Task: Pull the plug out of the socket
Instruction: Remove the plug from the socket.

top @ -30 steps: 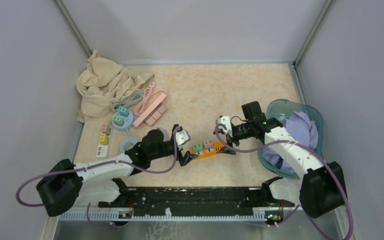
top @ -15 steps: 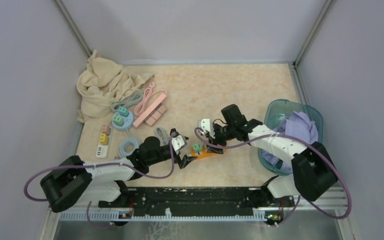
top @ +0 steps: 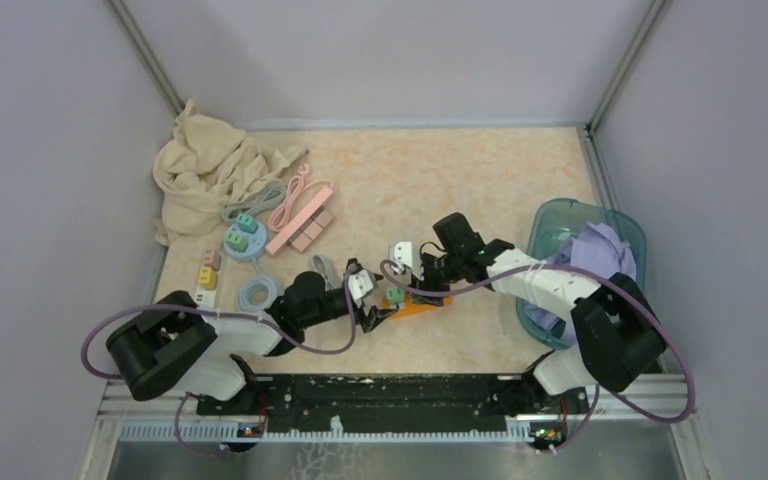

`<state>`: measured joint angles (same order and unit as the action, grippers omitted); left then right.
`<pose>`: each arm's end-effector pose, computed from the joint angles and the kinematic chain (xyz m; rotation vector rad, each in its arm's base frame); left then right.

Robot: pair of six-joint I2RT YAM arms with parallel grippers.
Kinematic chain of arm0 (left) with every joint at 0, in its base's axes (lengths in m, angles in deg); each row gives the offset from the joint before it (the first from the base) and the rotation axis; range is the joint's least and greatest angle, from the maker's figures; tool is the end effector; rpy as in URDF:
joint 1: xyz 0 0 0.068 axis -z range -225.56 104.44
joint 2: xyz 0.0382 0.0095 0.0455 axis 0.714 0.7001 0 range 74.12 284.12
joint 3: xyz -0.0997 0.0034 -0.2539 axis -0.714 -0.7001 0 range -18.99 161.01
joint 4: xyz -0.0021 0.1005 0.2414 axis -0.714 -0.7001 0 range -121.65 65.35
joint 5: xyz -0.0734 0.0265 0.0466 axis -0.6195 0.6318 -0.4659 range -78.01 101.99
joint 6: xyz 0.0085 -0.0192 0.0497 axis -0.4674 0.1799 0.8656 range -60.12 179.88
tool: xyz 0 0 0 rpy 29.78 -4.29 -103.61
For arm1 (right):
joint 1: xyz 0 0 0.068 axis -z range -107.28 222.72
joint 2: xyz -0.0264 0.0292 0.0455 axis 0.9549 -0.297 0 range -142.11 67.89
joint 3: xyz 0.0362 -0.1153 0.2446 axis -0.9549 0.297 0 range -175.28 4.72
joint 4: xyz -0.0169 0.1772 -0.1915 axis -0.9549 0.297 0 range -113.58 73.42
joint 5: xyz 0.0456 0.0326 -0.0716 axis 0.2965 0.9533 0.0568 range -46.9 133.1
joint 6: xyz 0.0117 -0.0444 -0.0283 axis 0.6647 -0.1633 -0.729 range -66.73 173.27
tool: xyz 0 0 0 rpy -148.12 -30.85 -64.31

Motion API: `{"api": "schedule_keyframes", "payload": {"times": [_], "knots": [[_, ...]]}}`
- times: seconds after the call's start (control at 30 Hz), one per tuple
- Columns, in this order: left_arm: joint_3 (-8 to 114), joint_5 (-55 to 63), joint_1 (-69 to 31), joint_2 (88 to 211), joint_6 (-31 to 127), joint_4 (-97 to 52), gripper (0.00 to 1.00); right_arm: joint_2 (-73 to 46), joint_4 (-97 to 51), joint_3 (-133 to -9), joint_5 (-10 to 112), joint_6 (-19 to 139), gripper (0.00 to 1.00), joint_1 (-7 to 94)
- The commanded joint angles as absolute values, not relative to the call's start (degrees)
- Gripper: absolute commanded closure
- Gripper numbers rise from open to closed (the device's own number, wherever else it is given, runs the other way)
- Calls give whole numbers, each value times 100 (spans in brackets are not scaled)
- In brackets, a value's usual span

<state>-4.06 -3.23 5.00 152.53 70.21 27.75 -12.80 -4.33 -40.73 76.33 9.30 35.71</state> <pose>0.1430 -0.1884 0.1588 1.0868 1.4566 -0.7382 0.2058 0.1796 0.1973 -1.7420 1.6851 0.6718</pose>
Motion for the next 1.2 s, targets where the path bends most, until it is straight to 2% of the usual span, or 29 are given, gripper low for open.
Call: {"api": "schedule_keyframes", "payload": {"times": [0.0, 0.27, 0.57, 0.77, 0.83, 1.07, 1.17], "knots": [[-505, -780, 299, 15506, 7020, 3685, 13, -1287, -548, -4345, 7582, 778, 46, 3486], [-214, -1307, 55, 16056, 6952, 3756, 20, -1264, -555, -4283, 7442, 596, 56, 3413], [-130, -1893, -19, 16585, 7179, 4183, 26, -1153, -383, -4333, 7503, 471, 71, 3386], [32, -2211, -160, 16901, 7009, 4306, 40, -1121, -258, -4346, 7658, 412, 81, 3386], [37, -2222, -178, 16957, 6974, 4349, 48, -1121, -256, -4353, 7658, 405, 84, 3383], [77, -2348, -241, 17103, 6976, 4370, 92, -1113, -205, -4349, 7793, 383, 91, 3371], [216, -2558, -241, 17196, 7144, 3997, 99, -1113, -242, -4321, 8079, 447, 96, 3286]]}}
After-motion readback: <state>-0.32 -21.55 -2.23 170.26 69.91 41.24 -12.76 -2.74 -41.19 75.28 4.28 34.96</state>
